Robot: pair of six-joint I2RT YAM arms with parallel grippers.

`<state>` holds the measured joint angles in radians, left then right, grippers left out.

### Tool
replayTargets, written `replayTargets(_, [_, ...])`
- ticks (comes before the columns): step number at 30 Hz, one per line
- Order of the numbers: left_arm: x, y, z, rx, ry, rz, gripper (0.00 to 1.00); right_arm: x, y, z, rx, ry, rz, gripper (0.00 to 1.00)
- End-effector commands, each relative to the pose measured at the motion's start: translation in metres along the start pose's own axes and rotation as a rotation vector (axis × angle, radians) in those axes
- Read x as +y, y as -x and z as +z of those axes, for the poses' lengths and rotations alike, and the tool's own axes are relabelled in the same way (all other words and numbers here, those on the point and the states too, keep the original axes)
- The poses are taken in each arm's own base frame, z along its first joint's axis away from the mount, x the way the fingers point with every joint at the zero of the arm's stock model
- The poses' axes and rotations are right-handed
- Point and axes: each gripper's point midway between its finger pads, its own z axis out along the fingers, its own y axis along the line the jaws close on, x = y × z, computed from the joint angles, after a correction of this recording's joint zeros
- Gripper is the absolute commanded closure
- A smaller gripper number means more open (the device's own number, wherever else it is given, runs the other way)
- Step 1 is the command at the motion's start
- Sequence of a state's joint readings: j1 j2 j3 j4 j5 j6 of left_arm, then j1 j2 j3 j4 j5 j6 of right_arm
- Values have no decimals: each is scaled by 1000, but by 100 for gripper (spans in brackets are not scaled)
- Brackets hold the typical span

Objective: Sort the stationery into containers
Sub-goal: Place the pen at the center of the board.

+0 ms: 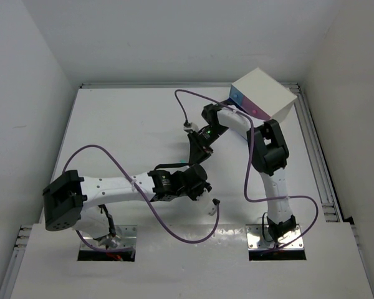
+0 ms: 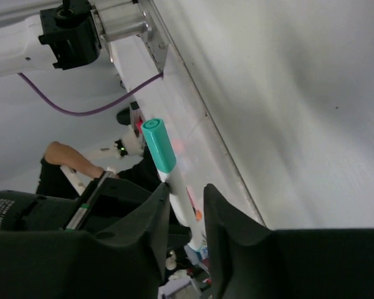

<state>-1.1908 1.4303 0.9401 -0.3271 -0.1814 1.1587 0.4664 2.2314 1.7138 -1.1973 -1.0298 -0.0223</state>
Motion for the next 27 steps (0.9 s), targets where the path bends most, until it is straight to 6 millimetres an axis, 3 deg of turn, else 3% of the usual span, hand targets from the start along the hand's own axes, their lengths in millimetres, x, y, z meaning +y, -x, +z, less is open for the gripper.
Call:
replayTargets(1, [25, 8, -11, -22, 76, -9, 100, 26, -2, -6, -15, 55, -38, 74])
replayTargets(5, [25, 8, -11, -18, 81, -9, 100, 32, 0, -7, -12, 66, -35, 98])
replayTargets(10, [22, 5, -12, -10, 85, -16, 100, 34, 5, -11, -30, 55, -46, 100])
replayTargets(12, [26, 3, -15, 2, 112, -51, 83, 32, 12, -18, -62, 35, -35, 100])
replayTargets(13, [28, 2, -16, 8, 124, -67, 70, 30, 18, -25, -89, 26, -32, 100])
replayTargets(14, [30, 0, -20, 9, 147, -111, 41, 30, 26, -31, -116, 17, -40, 100])
replayTargets(15, [32, -3, -23, 18, 163, -133, 29, 29, 30, -36, -133, 9, -40, 100])
replayTargets(16, [30, -4, -24, 16, 168, -144, 4, 26, 37, -46, -166, -8, -47, 100])
replayTargets(22, [30, -11, -50, -45, 240, -269, 0, 12, 53, -89, -281, -75, -60, 100])
replayTargets(25, [43, -29, -68, -46, 297, -406, 0, -2, 55, -110, -331, -135, -64, 100])
replayTargets(26, [47, -35, -78, -51, 322, -483, 0, -15, 53, -114, -331, -207, -63, 100])
replayTargets(27, [57, -51, -88, -36, 349, -560, 0, -17, 50, -118, -333, -253, -74, 100])
